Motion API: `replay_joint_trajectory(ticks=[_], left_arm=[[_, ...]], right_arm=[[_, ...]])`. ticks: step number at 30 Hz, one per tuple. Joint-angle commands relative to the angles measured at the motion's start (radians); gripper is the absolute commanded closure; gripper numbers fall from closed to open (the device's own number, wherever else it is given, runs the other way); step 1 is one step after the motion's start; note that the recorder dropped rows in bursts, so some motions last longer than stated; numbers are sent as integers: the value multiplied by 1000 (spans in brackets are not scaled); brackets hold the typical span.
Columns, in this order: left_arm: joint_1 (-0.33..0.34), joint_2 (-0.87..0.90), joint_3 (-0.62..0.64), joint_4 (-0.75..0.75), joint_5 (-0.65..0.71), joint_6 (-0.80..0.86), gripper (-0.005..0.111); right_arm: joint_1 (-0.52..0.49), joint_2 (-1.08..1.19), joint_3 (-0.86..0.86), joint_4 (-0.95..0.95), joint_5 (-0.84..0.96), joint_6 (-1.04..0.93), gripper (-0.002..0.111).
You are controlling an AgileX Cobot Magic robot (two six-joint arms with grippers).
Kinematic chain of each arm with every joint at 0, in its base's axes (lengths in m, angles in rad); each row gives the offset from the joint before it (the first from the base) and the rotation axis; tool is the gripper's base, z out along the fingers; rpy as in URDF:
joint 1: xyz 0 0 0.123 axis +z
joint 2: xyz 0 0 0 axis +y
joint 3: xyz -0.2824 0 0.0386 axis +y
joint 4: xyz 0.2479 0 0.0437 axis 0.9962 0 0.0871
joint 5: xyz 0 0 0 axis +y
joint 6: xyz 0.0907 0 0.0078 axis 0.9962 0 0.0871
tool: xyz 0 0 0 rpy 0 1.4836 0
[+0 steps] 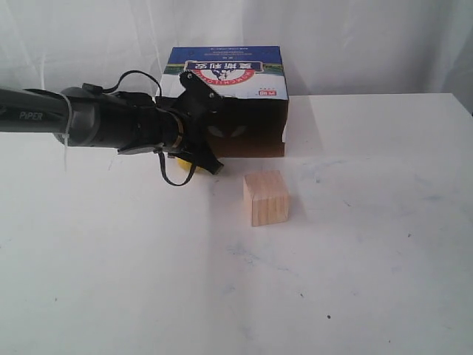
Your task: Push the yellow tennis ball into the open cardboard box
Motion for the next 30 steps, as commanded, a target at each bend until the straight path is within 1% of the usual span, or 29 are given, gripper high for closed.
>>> replay_joint_trajectory(ticks=[1,12,24,30], left_arm=[[-3,8,4,15,46,-3,107],[-5,-16,4,50,66,-3,107],[-14,-32,4,57,77,-3,107],[-16,-65,4,73,86,-3,107]], right_arm=[[-1,-7,4,-2,-7,-4,108],[-1,-7,4,-2,-7,-4,108],[-1,-7,4,-2,-7,-4,108],[-1,-7,4,-2,-7,-4,108]])
